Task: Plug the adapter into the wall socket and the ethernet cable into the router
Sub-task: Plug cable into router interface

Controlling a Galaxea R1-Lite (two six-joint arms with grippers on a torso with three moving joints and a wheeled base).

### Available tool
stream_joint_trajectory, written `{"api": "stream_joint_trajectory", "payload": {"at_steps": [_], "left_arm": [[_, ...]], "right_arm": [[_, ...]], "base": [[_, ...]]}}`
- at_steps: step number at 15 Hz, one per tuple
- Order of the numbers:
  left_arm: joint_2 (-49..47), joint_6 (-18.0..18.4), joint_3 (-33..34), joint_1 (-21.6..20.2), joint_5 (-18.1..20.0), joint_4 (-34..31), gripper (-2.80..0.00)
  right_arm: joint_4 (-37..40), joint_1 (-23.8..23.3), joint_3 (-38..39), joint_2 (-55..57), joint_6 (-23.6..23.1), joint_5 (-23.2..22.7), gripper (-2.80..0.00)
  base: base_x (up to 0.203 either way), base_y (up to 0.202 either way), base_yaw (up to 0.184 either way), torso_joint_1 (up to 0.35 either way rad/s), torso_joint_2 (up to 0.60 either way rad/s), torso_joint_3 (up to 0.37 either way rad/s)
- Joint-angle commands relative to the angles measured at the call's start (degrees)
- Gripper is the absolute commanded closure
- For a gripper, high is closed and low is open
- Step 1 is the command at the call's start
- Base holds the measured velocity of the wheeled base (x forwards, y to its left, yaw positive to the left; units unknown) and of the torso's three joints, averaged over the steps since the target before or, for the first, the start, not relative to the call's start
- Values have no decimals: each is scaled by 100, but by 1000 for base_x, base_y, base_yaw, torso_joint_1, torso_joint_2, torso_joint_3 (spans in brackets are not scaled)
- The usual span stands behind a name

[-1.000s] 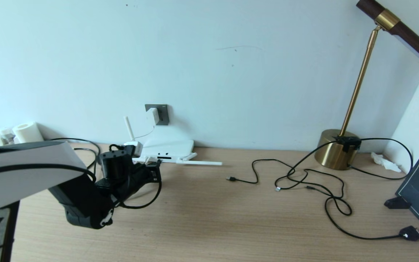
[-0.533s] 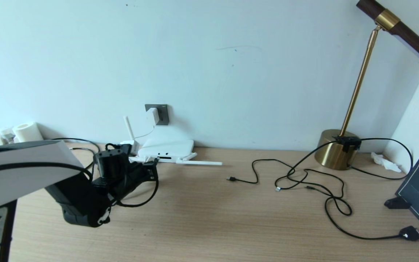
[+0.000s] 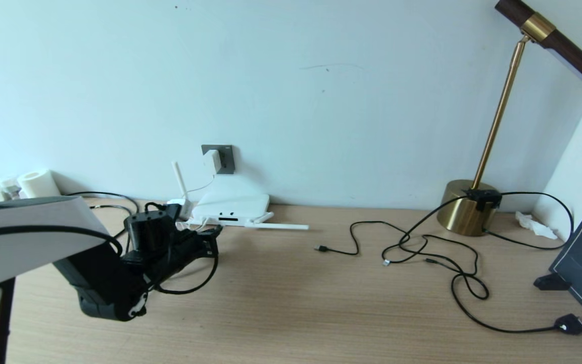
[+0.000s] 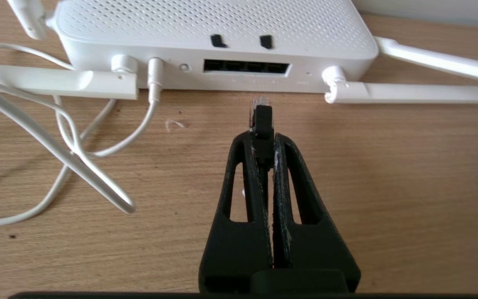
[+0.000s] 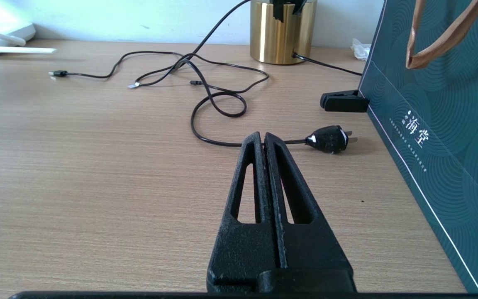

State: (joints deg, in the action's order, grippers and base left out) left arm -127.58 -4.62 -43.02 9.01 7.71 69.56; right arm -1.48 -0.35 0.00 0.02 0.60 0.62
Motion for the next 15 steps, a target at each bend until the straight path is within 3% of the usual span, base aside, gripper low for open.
{"api": "stream_joint_trajectory", "payload": {"at_steps": [1,10,15], "left_arm": [[7,-4,48,-39,61,31,0],[-135,253,-17,-31,73,23,0],[-144,313,-23,44,-121,-21,0]], "right_arm": [[-2,0,70,-2,1,-1,0],[-2,0,68,-2,1,-1,0],[-2,0,70,-2,1,-1,0]], "base": [[0,0,0,0,0,0],[0,0,0,0,0,0],[0,0,0,0,0,0]]}}
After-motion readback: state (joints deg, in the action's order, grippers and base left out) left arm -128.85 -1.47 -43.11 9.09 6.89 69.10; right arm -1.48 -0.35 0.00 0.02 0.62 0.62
